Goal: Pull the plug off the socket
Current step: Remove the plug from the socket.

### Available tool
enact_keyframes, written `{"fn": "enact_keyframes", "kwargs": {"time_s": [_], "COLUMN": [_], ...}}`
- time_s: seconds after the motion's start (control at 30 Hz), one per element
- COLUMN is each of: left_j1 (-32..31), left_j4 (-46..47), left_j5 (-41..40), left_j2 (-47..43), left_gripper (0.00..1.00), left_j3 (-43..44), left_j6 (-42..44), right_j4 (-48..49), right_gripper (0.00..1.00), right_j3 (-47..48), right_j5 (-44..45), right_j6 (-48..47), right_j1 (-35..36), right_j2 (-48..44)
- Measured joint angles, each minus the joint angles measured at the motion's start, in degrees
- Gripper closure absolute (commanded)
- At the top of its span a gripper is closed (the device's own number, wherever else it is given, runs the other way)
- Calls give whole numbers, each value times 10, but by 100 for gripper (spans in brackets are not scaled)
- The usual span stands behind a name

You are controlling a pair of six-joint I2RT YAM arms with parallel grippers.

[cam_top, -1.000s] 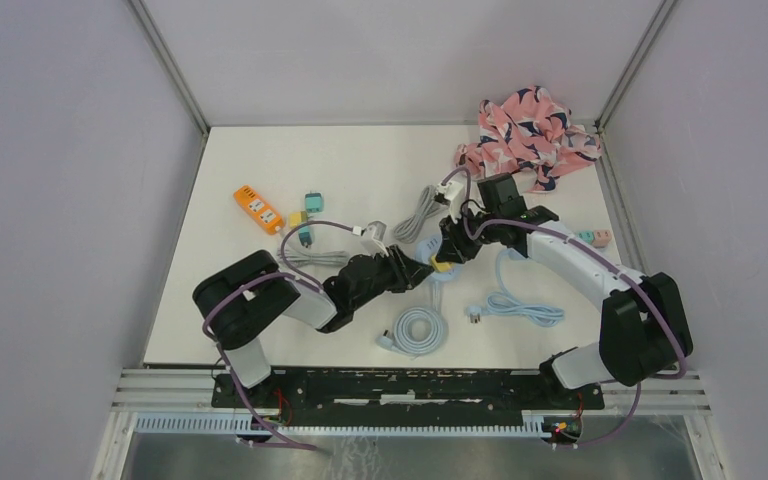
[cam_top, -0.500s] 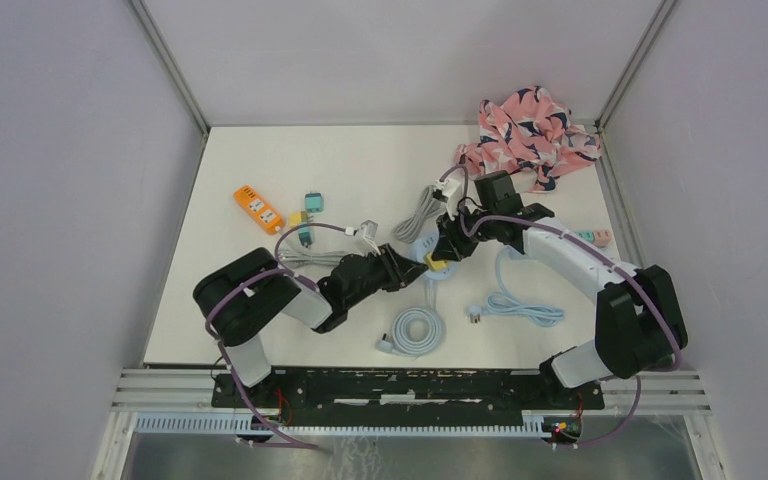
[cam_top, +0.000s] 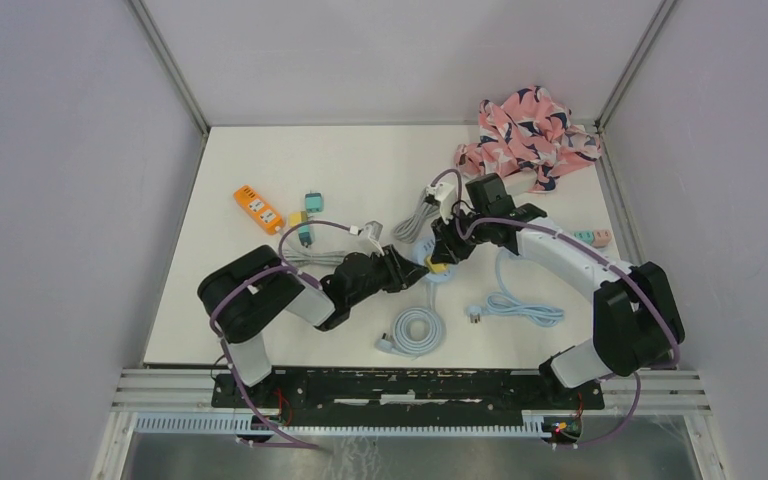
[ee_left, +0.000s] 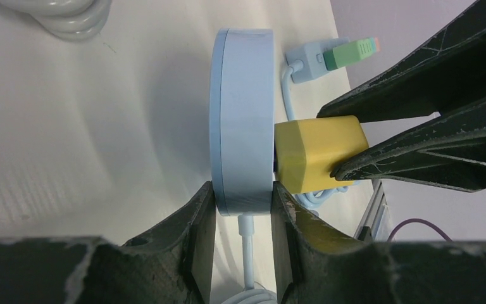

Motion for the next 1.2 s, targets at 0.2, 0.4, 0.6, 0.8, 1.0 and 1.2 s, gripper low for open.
{"fn": "enact_keyframes", "kwargs": {"time_s": [0.2, 0.4, 0.6, 0.8, 1.0, 1.2], "left_j1": [0, -1, 0, 0, -1, 3], "left_j4": [20, 26, 22, 25, 10, -27], "left_j5": [12, 15, 14, 12, 3, -11], "left_j2": [14, 15, 15, 16, 16, 14], "left_gripper": [97, 97, 97, 97, 97, 97], "left_j3": [15, 17, 10, 13, 27, 22], "left_j6": [11, 23, 30, 31, 31, 30], "right_j4": [-24, -31, -23, -26, 1, 41], "right_gripper": [100, 100, 100, 100, 100, 100], "right_j3": [3, 3, 3, 3, -13, -25], "right_j5": [-35, -55, -20, -33, -37, 91], "right_j6": [11, 11, 10, 24, 47, 69], "right_j1": [-48, -55, -23, -47, -47, 32], "right_j2": [0, 0, 0, -1, -12, -12]}}
